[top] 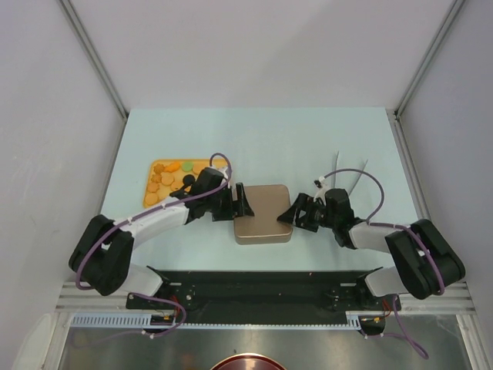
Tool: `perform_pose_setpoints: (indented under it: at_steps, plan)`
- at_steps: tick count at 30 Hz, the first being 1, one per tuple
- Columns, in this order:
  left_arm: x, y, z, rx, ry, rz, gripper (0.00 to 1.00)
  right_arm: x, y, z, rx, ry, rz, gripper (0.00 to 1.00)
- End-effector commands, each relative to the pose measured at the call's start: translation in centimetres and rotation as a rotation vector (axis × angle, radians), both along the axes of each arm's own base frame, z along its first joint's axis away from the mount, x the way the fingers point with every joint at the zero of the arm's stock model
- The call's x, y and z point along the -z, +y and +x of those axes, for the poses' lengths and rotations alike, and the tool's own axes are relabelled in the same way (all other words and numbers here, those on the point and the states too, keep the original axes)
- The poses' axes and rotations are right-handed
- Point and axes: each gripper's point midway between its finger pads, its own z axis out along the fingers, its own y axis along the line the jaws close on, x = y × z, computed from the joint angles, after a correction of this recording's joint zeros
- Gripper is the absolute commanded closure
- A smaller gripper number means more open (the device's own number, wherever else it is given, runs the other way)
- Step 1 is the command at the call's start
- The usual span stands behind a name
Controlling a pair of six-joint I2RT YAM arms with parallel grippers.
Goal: Pack the cookies
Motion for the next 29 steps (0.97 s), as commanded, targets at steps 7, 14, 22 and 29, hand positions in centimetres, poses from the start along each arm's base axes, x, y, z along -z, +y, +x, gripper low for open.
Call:
perform_pose_setpoints:
  at_steps: [7, 14, 22, 29]
  plan:
    - [-8.4, 3.2, 6.0, -0.124, -0.197, 0.082, 0.0, -7.9, -0.7, 4.6, 0.068, -0.119, -0.074, 0.0]
    - [-12.4, 9.7, 8.5, -0.292, -0.332, 0.26, 0.0, -14.9, -3.2, 7.1, 0.167, -0.306, -0.177, 0.0]
    - [-15.3, 13.5, 8.7, -0.381, -0.464, 0.393, 0.0, -22.7, -2.6, 4.1, 0.245, -0.681, -0.33, 0.0]
    - [-15.3, 13.0, 8.2, -0.373, -0.473, 0.35, 0.0, -20.9, -1.1, 2.3, 0.194, -0.719, -0.452, 0.0]
